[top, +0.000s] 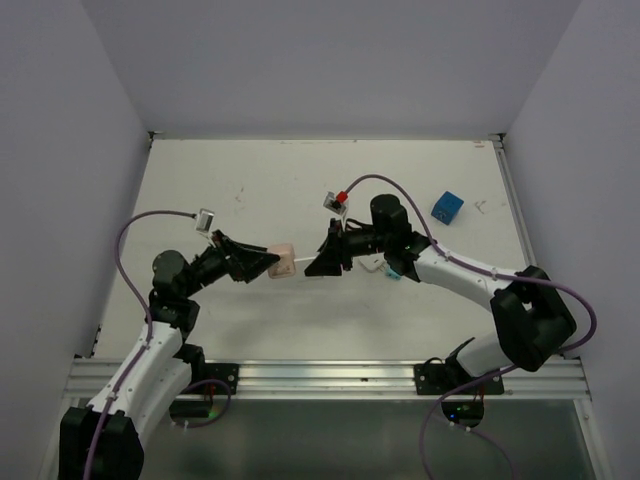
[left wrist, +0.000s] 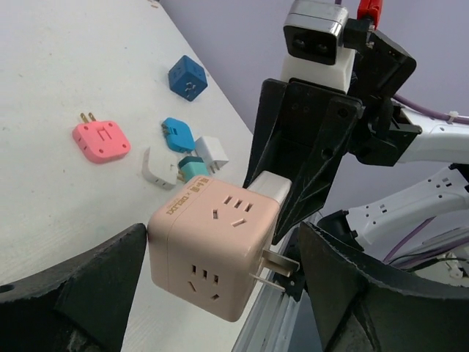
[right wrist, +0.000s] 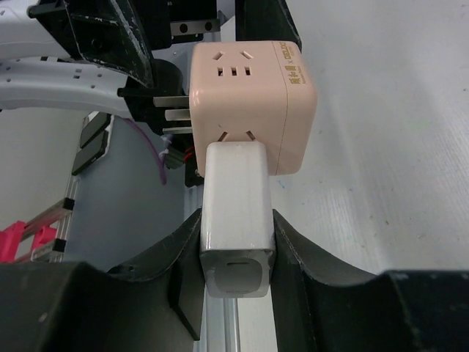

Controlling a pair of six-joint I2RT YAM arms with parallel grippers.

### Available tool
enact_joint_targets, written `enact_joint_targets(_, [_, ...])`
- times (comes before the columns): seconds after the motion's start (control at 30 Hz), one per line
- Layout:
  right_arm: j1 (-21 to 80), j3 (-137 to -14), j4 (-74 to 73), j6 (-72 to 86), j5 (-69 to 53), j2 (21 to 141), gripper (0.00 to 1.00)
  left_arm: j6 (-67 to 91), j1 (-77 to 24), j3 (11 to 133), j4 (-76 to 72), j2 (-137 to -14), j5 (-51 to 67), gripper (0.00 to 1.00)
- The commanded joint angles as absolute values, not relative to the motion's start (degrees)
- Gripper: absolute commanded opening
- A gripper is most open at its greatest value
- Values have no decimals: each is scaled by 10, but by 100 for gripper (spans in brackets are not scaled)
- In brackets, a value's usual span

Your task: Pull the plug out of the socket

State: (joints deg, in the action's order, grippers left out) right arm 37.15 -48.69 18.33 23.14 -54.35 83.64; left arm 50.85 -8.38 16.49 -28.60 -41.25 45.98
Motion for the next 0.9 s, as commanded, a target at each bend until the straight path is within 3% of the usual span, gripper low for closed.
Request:
enact_joint_targets(0.0, [373, -483, 246, 248, -524, 834, 0, 528, -84, 143, -302, -411, 431, 88])
enact_joint_targets(0.23, [381, -483, 202, 218, -492, 845, 0, 553, -85, 120, -305, -432, 409, 91])
enact_joint_targets(0.33, [393, -489, 169, 197, -460, 851, 0, 554, -87, 116, -288, -439, 395, 99])
enact_joint_targets(0.63, [428, -497, 103, 151, -353, 849, 0, 532, -98, 119, -224, -428, 333, 100])
enact_joint_targets(0.87, [454, -527, 41, 125, -295, 858, 0, 446, -158, 180, -111, -430, 212, 100])
